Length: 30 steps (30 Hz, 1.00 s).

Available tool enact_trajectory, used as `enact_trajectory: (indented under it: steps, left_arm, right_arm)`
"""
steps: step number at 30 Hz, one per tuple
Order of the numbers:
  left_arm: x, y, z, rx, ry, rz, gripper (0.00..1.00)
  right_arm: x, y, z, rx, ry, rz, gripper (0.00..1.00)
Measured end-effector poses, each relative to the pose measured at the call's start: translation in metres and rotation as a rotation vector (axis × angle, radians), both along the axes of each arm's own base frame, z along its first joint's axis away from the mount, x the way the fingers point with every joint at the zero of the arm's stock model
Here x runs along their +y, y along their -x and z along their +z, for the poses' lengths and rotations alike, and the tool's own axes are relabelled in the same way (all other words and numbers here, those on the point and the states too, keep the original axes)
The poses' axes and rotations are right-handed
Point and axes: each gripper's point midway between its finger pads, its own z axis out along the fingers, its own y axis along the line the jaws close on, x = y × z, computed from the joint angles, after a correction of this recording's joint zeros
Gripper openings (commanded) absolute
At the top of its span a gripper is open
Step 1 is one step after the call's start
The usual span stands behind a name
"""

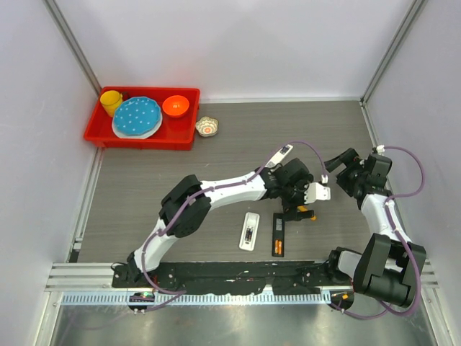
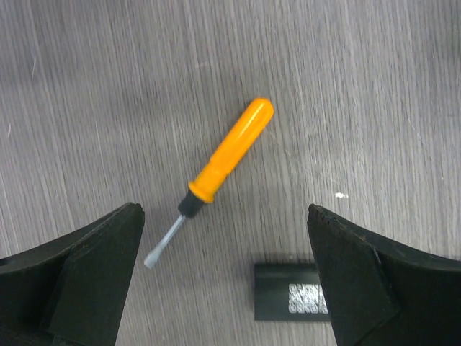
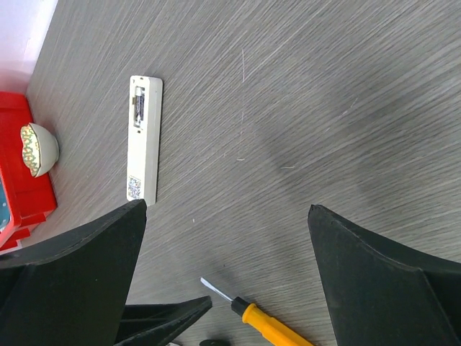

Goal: Unload the batteries from the remote control

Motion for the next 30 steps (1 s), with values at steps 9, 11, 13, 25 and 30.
enact_trajectory:
  steps: [9, 11, 13, 25, 30]
  left_arm:
    - [-0.025, -0.003, -0.026, 0.034, -0.036, -0.075, 0.68]
    - [-0.023, -0.002, -0.037, 0.048, -0.059, -0.079, 0.62]
    - [-0.023, -0.001, -0.039, 0.051, -0.062, -0.085, 0.50]
    - [-0.016, -0.007, -0.039, 0.026, -0.069, -0.043, 0.00]
    - [0.007, -0.010, -0.034, 0.055, -0.069, 0.050, 0.00]
  right_arm:
    - [-0.005, 0.000, 0.000, -0.001, 0.001, -0.015, 1.00]
    - [-0.006, 0.000, 0.000, -0.001, 0.001, -0.017, 1.00]
    - [-0.006, 0.000, 0.000, -0.001, 0.001, -0.019, 1.00]
    - [-0.009, 0.001, 0.000, -0.001, 0.000, -0.029, 1.00]
    - [-0.009, 0.003, 0.006, -0.013, 0.006, -0.029, 1.00]
